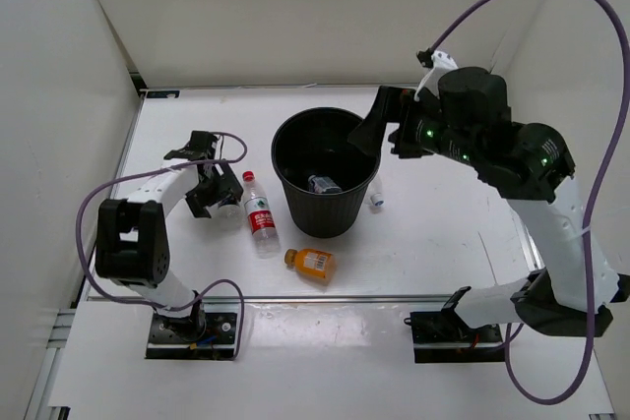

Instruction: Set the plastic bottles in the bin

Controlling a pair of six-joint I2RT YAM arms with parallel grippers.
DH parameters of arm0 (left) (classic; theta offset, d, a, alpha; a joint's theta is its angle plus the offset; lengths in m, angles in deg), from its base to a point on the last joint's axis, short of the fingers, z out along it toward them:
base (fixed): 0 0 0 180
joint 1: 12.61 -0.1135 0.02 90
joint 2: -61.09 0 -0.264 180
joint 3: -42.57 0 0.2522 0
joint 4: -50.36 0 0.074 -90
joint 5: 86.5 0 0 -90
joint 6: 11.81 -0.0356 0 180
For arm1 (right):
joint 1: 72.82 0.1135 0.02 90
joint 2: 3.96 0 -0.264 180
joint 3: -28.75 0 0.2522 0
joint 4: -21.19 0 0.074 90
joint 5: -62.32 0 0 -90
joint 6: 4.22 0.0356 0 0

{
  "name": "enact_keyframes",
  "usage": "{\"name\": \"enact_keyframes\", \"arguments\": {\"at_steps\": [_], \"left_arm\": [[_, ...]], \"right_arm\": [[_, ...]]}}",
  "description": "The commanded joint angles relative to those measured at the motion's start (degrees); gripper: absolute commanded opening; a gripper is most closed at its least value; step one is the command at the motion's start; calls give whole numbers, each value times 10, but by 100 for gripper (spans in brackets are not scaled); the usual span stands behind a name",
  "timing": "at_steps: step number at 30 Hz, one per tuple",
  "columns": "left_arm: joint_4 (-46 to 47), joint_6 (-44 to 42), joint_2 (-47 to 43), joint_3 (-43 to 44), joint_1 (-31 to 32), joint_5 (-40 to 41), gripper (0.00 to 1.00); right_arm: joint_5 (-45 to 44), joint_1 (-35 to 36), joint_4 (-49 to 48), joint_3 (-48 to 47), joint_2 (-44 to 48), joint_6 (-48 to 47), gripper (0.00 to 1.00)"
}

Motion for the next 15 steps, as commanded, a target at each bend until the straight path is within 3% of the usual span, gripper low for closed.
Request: {"name": "enact_keyframes", "arguments": {"at_steps": [1,2,4,5,6,7,8,11,15], "left_arm": [[45,-20,27,-10,3,9,100],[52,-20,35,-10,3,9,100],[58,-25,56,-10,3,9,91],[58,-25,56,-10,3,9,83],[58,-25,62,-10,3,9,66],[50,-25,51,1,3,16,55],[35,-20,38,10,3,24,48],[-18,13,-57,51,15,44,39],[-63,65,-176,131,39,52,36]], "right_arm": [[28,21,42,38,0,15,99],[28,21,42,38,1,15,99],[28,26,48,44,15,22,99],[33,26,48,44,15,22,99],[34,26,53,44,15,28,99],[34,26,54,44,15,28,99],[34,31,54,37,15,28,99],[34,31,59,45,20,34,99],[0,31,52,106,49,65,99]]}}
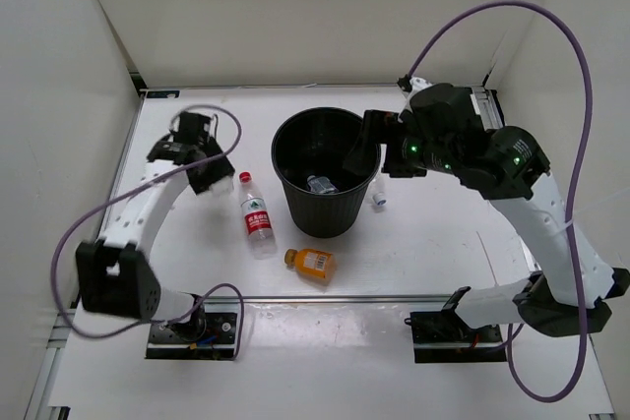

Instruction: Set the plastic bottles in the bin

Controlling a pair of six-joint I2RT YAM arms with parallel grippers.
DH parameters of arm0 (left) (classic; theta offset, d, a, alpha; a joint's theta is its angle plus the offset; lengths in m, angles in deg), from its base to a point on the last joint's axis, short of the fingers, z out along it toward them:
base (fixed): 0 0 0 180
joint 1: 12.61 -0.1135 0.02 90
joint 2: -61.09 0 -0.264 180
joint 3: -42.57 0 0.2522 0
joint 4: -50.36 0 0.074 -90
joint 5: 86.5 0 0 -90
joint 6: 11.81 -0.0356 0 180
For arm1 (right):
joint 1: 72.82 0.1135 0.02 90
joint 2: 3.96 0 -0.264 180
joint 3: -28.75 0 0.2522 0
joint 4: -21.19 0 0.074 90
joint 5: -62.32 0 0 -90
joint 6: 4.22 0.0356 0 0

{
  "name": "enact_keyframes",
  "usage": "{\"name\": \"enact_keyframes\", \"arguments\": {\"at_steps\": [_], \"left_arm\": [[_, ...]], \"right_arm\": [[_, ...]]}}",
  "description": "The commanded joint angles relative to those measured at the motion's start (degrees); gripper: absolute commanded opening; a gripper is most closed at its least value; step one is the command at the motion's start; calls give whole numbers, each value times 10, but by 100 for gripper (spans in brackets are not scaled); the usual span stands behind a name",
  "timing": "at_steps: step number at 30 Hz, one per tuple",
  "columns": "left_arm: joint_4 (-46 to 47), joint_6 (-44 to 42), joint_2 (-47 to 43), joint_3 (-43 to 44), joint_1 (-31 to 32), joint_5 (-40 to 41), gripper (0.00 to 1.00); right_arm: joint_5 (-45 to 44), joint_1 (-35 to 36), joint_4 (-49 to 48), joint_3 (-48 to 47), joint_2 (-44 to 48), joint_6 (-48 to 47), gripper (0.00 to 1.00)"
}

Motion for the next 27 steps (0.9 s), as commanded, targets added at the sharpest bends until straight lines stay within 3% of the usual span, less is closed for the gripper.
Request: {"name": "enact_keyframes", "arguments": {"at_steps": [1,6,8,9,15,17,21,23,24,27], "left_arm": [[-26,42,-132,103,20,12,36],[22,36,-190,227,50,-66,39],[73,0,-190,233,84,-116,49],[87,-13,-182,250,101,-157,51],[49,-87,-74,302,239,-214,57],[23,-107,-43,321,286,-205,59],[-73,-124,56,434,347,-156,76],[-103,-131,85,472,369,-137,85],[-116,-131,100,503,369,-123,100],[-140,-120,101,521,377,-101,100]], "right_arm": [[-28,4,0,52,39,34,99],[-98,-32,-13,103,88,65,99],[-105,-63,-21,119,99,66,99],[-105,-76,-32,119,99,56,99],[-75,-204,-7,114,67,50,99],[-44,-253,10,114,51,56,99],[13,-312,12,155,1,42,99],[32,-335,-7,196,-11,19,99],[47,-347,-51,216,-19,6,99],[120,-359,-107,266,-50,-38,99]]}}
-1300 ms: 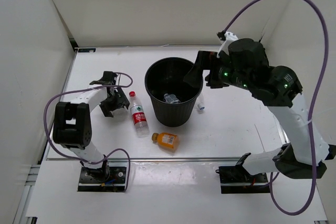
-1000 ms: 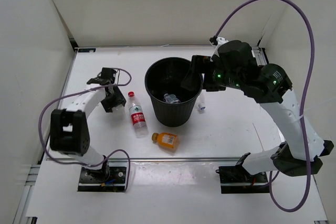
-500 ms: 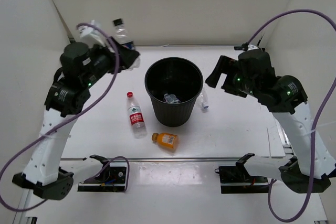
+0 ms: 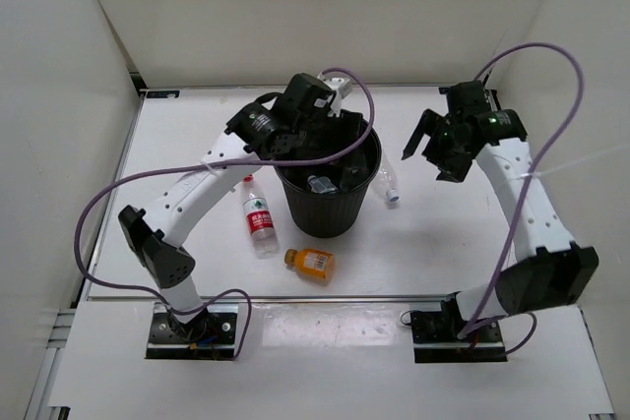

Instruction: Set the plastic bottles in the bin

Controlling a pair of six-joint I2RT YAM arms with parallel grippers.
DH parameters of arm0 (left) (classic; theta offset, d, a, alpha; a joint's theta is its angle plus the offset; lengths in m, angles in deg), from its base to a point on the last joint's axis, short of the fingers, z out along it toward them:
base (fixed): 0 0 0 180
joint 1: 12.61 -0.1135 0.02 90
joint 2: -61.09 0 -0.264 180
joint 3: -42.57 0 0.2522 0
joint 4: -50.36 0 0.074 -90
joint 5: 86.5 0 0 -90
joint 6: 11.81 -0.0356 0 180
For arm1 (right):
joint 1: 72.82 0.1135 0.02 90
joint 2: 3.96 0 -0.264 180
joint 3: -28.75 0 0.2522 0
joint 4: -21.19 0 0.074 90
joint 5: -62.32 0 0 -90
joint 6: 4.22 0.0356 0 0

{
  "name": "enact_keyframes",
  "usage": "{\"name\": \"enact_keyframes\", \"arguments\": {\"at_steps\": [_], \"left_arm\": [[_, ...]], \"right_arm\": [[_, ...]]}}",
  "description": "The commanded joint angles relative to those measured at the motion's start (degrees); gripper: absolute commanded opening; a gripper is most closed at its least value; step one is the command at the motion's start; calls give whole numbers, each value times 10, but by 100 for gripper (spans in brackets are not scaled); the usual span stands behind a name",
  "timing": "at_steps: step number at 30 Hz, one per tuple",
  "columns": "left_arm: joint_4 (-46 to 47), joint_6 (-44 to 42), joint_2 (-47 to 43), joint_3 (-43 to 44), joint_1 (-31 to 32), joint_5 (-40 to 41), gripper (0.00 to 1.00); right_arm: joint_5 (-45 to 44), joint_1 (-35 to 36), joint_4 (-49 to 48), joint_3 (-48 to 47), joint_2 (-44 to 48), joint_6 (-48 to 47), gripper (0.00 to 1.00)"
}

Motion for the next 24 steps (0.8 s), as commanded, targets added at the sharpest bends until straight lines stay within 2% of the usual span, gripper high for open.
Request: {"name": "enact_keyframes", "arguments": {"at_steps": [1,3,8,12,13,17,18,19,22,23,24], "left_arm": [[-48,-1,-65,50,3,51,100],[-48,24,-93,38,3,75,100],[-43,98,-228,-99,3,197,100],[-93,214,-321,-207,-3,289,100],[-93,237,-321,-207,-3,289,100],[-110,296,-398,-296,-8,322,100],[-110,317,-410,-312,-8,331,100],[-104,331,-422,-327,-8,336,98],[-40,344,-479,-402,-8,343,81],[-19,344,-507,-449,-8,356,81],[4,344,-519,-471,-8,356,81]], "right_arm": [[88,-10,-96,26,-29,-58,99],[88,-10,-113,26,-83,-76,99],[95,10,-133,-60,-246,-106,99],[89,20,-123,-132,-371,-106,97],[83,20,-123,-142,-386,-106,97],[88,15,-118,-162,-444,-101,95],[97,8,-118,-162,-459,-101,91],[104,8,-123,-162,-466,-101,81],[97,3,-123,-151,-460,-94,53],[91,3,-111,-135,-452,-94,46],[83,-4,-105,-122,-420,-87,46]]}}
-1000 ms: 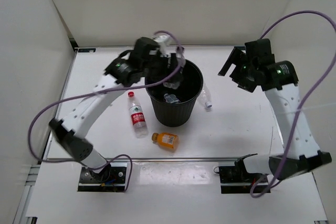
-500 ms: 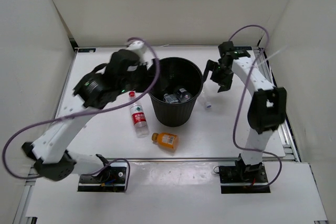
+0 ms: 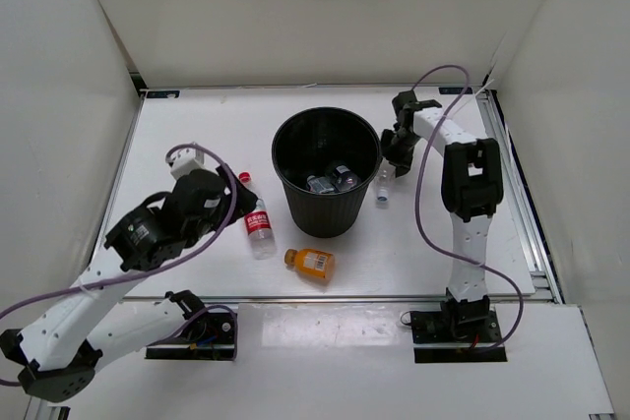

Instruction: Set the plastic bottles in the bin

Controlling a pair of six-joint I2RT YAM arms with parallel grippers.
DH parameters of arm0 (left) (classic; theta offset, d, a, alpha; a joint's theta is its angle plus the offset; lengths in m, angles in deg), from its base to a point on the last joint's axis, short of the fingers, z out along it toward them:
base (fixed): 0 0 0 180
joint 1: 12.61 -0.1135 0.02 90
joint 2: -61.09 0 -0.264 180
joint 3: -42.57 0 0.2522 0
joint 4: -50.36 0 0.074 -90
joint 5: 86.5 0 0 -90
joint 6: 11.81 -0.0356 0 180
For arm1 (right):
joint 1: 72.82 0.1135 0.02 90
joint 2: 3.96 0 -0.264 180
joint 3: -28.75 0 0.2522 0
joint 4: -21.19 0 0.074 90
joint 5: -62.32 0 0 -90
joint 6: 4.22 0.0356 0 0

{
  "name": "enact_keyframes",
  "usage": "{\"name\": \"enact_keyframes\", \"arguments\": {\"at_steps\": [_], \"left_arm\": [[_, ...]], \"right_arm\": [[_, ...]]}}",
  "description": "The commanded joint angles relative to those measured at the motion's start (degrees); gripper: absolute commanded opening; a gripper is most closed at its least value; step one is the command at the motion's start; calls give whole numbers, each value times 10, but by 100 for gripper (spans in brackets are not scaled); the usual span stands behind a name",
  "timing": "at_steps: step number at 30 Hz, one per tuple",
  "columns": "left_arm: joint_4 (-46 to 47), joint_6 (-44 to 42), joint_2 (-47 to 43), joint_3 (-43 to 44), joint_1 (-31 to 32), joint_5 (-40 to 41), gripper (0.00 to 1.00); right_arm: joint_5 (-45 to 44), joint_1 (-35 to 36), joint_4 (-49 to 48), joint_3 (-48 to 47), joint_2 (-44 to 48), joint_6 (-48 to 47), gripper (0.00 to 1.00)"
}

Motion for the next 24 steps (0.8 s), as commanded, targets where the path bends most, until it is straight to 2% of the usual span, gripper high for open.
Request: {"name": "enact_keyframes", "arguments": {"at_steps": [1,2,3,5,6,8,11,13,16,18,21,22,24], "left_arm": [[102,33,-56,-72,-2,43,81],[120,27,-63,-92,-2,43,89],[130,27,-63,-121,-2,61,99],[130,61,-63,-141,-2,77,99],[125,67,-52,-148,-2,88,99],[124,82,-41,-168,-2,100,99],[104,118,-11,-175,-2,130,99],[97,126,16,-175,-8,143,99],[111,94,52,-185,-47,111,99],[131,71,78,-193,-82,76,99],[174,33,99,-212,-110,44,99],[184,24,105,-212,-126,37,99],[204,1,125,-219,-140,18,99]], "right_arm": [[-27,-19,25,31,68,10,44],[-47,-24,25,50,96,24,37],[-56,-24,30,90,166,33,33],[-56,-38,58,110,244,57,24],[-56,-44,84,110,327,81,17],[-50,-31,115,79,418,110,12],[-78,16,145,-18,475,132,11],[-71,44,106,-57,491,132,11],[-6,78,32,-83,498,105,21],[12,114,37,-118,467,82,26],[23,174,48,-143,415,55,46],[17,186,62,-162,402,40,59],[9,210,77,-182,364,28,65]]}}
